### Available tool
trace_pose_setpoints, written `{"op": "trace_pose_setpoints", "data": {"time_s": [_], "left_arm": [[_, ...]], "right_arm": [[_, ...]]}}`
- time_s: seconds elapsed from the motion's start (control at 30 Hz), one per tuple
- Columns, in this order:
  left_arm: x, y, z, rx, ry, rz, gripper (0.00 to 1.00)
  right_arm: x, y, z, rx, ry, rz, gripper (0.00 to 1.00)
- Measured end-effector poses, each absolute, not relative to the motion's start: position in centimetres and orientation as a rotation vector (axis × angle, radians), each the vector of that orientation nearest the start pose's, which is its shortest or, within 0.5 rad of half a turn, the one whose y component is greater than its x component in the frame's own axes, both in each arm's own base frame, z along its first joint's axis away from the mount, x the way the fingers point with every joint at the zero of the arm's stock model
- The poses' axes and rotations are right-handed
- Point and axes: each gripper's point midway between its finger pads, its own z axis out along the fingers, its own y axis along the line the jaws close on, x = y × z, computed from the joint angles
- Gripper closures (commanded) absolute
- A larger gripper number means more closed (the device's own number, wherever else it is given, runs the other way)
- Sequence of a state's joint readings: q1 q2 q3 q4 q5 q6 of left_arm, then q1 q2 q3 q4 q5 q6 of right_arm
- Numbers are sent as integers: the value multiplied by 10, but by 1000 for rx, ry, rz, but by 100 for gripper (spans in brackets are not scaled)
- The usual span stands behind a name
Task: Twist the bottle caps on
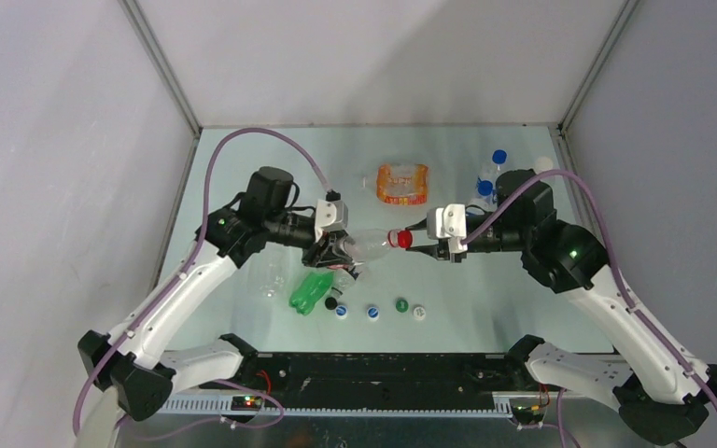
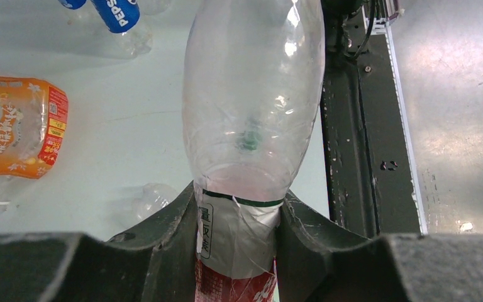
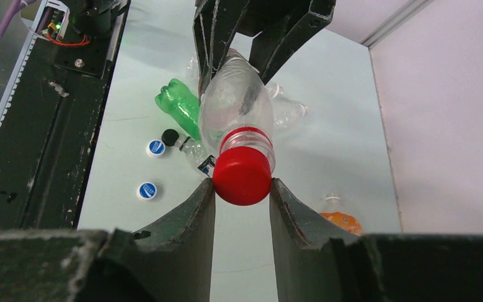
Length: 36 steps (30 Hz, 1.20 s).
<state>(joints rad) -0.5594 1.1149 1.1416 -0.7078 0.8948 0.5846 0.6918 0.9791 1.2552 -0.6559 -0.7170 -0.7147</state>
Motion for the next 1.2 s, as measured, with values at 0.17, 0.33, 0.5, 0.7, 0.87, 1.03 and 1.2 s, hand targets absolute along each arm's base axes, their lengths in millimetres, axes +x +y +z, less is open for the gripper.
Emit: {"op": "trace_pose_setpoints", "data": {"time_s": [0.17, 0.33, 0.5, 0.7, 0.87, 1.03, 1.2], "left_arm": [[172, -250, 257, 1536, 1518, -989, 88], [168, -247, 255, 1550, 1542, -994, 88], [165, -243, 253, 1559, 1564, -1000, 88], [160, -240, 249, 1586, 1586, -1023, 88], [155, -239, 251, 1604, 1581, -1039, 88], [153, -237, 249, 1613, 1591, -1037, 89], [155, -235, 245, 1620, 1616, -1005, 89]], "right_arm": [[163, 263, 341, -1574, 1100, 684, 100], [162, 267, 338, -1604, 1072, 675, 100], [161, 270, 334, -1637, 1045, 669, 100], [156, 272, 330, -1671, 1018, 697, 100], [151, 275, 331, -1685, 983, 736, 100], [151, 276, 329, -1691, 983, 756, 100], [154, 277, 324, -1692, 1006, 768, 100]]}}
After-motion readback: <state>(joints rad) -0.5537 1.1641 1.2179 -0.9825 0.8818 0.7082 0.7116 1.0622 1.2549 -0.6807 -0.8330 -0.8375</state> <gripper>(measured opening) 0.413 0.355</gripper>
